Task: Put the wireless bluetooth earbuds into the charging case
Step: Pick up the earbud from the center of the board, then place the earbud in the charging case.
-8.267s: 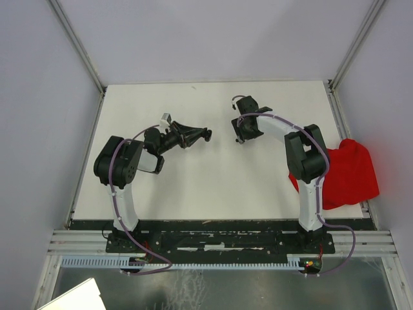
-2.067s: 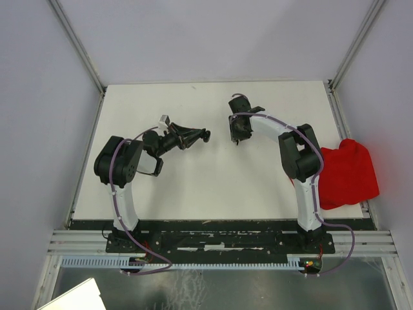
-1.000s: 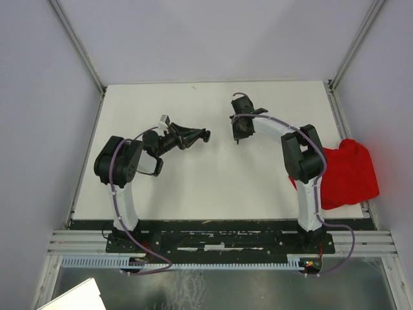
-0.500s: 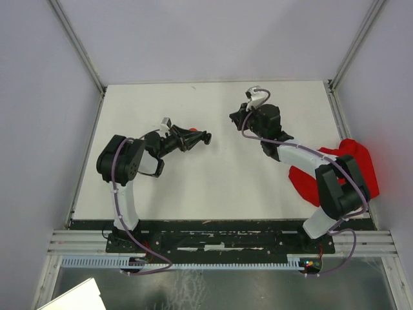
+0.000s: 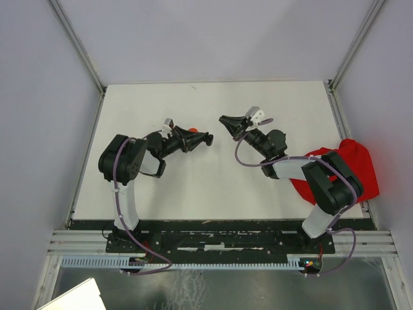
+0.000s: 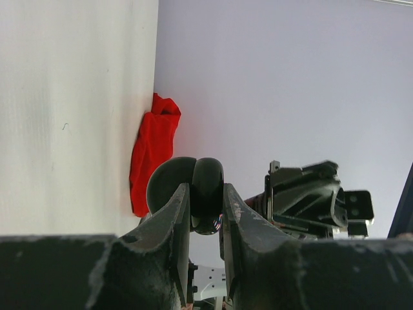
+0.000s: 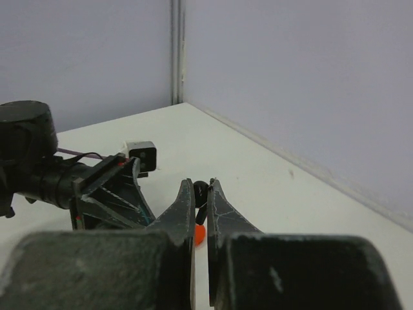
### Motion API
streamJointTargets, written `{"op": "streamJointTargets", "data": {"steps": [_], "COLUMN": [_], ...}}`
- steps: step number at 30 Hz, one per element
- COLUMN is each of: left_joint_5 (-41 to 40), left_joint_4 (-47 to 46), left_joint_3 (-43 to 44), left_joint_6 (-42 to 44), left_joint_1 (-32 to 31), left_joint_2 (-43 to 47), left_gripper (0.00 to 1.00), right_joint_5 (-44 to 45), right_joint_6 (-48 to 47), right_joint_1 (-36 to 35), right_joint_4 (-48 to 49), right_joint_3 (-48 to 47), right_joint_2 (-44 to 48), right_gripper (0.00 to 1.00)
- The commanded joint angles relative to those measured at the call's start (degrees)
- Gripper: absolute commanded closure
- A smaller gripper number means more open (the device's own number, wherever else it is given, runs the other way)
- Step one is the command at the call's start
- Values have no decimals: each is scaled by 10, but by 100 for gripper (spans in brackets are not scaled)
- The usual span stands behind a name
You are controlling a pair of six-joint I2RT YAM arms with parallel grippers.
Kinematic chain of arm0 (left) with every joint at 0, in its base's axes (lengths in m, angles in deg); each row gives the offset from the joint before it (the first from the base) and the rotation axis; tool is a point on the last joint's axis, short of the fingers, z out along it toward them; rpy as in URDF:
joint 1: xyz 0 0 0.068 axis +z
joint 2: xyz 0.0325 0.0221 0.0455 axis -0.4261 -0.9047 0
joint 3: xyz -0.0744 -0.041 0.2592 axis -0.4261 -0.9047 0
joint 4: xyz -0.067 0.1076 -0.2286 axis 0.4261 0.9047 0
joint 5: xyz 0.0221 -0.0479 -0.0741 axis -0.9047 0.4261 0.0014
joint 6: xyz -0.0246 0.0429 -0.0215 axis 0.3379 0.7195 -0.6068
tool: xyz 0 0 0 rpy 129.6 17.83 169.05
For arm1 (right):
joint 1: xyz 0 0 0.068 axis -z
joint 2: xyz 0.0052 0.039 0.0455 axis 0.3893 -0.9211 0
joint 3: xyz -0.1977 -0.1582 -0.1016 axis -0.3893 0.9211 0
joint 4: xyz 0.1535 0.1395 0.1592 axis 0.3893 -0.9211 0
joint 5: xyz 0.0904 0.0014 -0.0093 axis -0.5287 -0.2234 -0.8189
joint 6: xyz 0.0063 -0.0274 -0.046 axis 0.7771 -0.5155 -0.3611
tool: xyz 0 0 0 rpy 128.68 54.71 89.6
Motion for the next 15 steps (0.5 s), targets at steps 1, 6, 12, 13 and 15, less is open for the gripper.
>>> {"op": "streamJointTargets", "data": {"steps": [1, 6, 12, 13, 15], "left_joint_5": [-8, -7, -6, -6, -5], "left_joint_4": [-47, -65, -64, -64, -65], "left_joint_3": [16, 21, 25, 26, 27], "left_joint_6": [-34, -49, -50, -51, -52], "left_joint_1": [-4, -6, -10, -11, -12], "left_joint_2": [-10, -16, -11, -10, -9], "left_gripper": [97, 97, 97, 97, 97], "right_joint_5": [-60, -61, -57, -57, -56], "right_joint_6": [-68, -102, -122, -123, -123], "right_joint_1": [-27, -48, -53, -54, -55], "right_joint_4": [84, 84, 84, 85, 84], "right_joint_3": [2, 13, 23, 23, 22], "right_joint_2": [-12, -27, -50, -54, -62], "right_gripper": [99, 99, 99, 99, 99]}}
